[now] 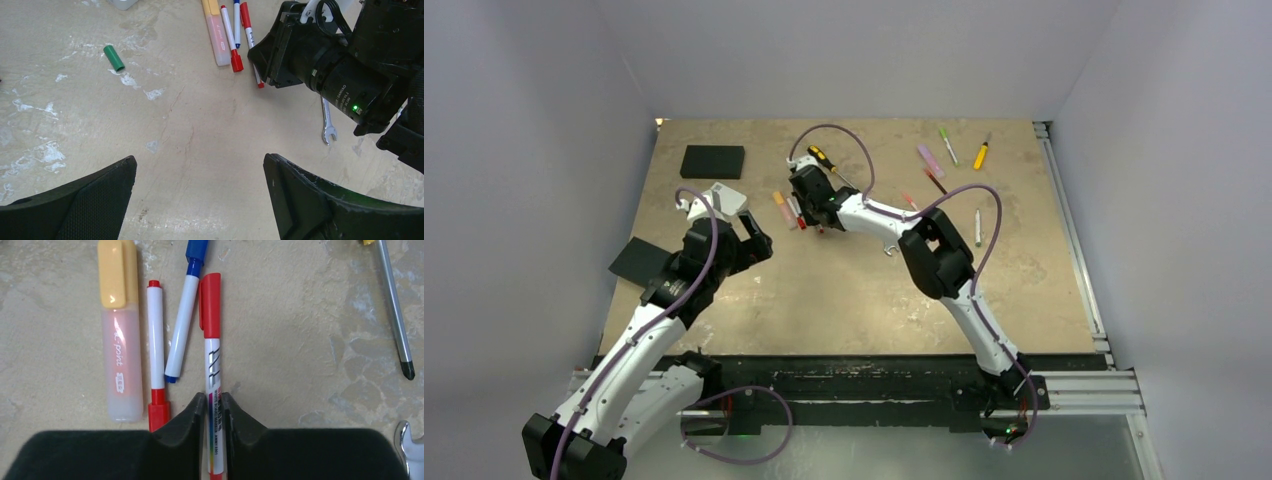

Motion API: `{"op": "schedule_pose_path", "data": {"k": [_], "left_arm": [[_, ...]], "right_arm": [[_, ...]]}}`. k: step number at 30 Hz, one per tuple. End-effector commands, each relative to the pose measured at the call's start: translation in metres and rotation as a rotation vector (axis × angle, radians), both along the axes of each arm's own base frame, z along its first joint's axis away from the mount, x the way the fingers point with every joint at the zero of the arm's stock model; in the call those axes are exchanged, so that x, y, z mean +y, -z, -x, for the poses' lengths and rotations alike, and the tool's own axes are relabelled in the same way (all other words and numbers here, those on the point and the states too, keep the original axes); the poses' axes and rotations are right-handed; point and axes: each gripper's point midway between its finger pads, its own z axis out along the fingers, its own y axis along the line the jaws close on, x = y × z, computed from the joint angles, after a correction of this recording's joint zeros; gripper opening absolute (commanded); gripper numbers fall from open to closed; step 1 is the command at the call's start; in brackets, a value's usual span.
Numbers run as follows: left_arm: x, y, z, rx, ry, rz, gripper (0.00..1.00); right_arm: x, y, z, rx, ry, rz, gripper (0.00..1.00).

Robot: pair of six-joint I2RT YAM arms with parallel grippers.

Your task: Open the pen caps

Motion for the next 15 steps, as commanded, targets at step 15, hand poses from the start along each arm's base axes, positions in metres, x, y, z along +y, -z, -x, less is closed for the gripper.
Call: {"op": "schedule_pose_path", "data": {"k": [15], "left_arm": [[-0.004, -0.036, -0.016, -0.088, -0.03, 0.06, 0.94]], "right_arm": [[-0.046, -0.092, 0.013, -0.142, 0.131, -0.055, 0.0]]}}
